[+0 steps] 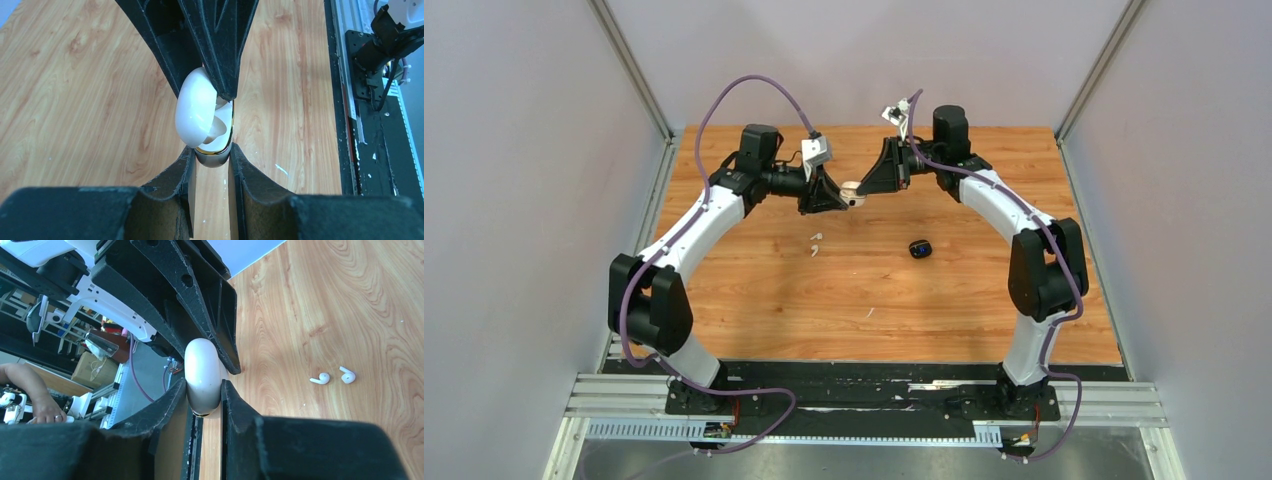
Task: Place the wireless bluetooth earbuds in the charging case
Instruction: Open the charging case.
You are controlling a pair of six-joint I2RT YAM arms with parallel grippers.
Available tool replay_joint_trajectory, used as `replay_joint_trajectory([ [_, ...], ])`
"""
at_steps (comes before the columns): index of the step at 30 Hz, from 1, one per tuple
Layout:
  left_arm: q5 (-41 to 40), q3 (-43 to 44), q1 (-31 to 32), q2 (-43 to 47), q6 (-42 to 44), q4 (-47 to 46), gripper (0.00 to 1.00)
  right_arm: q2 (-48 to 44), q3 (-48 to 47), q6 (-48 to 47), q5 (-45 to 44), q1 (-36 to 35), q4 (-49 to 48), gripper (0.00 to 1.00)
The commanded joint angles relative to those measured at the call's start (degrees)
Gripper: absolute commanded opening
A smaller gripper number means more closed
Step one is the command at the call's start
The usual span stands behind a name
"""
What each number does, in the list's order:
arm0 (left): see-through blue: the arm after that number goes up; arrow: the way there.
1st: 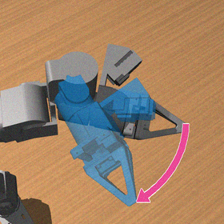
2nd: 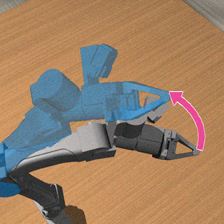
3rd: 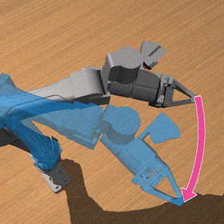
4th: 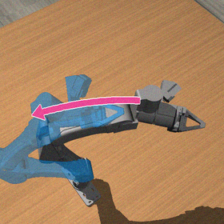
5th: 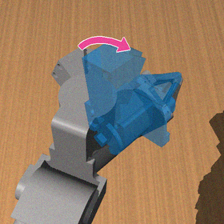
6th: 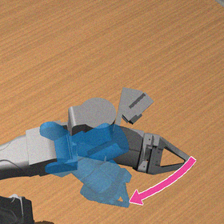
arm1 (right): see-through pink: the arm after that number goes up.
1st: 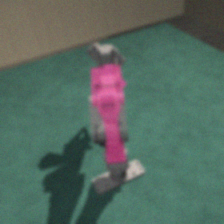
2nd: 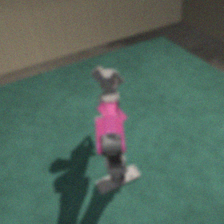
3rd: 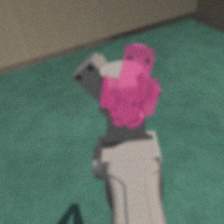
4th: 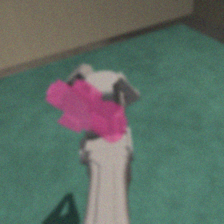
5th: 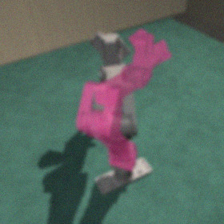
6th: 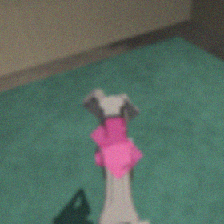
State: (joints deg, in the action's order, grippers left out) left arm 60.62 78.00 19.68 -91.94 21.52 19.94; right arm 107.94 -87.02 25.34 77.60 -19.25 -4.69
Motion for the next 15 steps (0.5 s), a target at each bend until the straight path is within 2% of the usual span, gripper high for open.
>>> replay_joint_trajectory([
  [1,-0.15,-0.58,-0.26,1.33,-0.36,-2.30,0.00,-3.49,-0.74,-0.15,-1.71,0.26,-0.74,0.00],
  [4,-2.62,-0.48,-0.26,1.18,-0.78,-1.53,0.03,-3.38,-1.08,0.48,-0.19,0.16,-1.28,0.00],
  [5,-3.23,-0.52,-0.26,1.27,-1.04,-1.54,0.15,-3.51,-0.98,0.00,-0.13,0.17,-1.24,0.00],
  [6,-4.39,-0.59,-0.30,1.47,-1.30,-1.56,0.22,-3.65,-1.02,-0.66,-0.13,0.17,-0.99,0.00],
  [7,-4.87,-0.90,-0.29,2.15,-1.39,-2.05,0.34,-3.74,-0.92,-1.47,-0.35,0.17,-0.49,0.00],
  [10,-6.12,-1.43,-0.41,4.11,-4.23,-3.79,0.53,-4.24,-0.84,-4.47,-1.16,0.16,1.37,0.00],
  [11,-6.21,-0.93,-0.42,5.35,-5.14,-4.19,0.64,-4.39,-0.97,-5.85,-1.62,0.13,2.74,0.00],
  [13,-5.78,0.69,-0.43,6.28,-7.28,-3.72,0.69,-4.41,-1.49,-8.24,-1.84,0.09,4.35,0.00],
  [15,-5.91,2.47,-0.43,7.12,-7.95,-3.32,0.70,-4.27,-1.88,-9.84,-1.84,0.00,6.75,0.00],
])
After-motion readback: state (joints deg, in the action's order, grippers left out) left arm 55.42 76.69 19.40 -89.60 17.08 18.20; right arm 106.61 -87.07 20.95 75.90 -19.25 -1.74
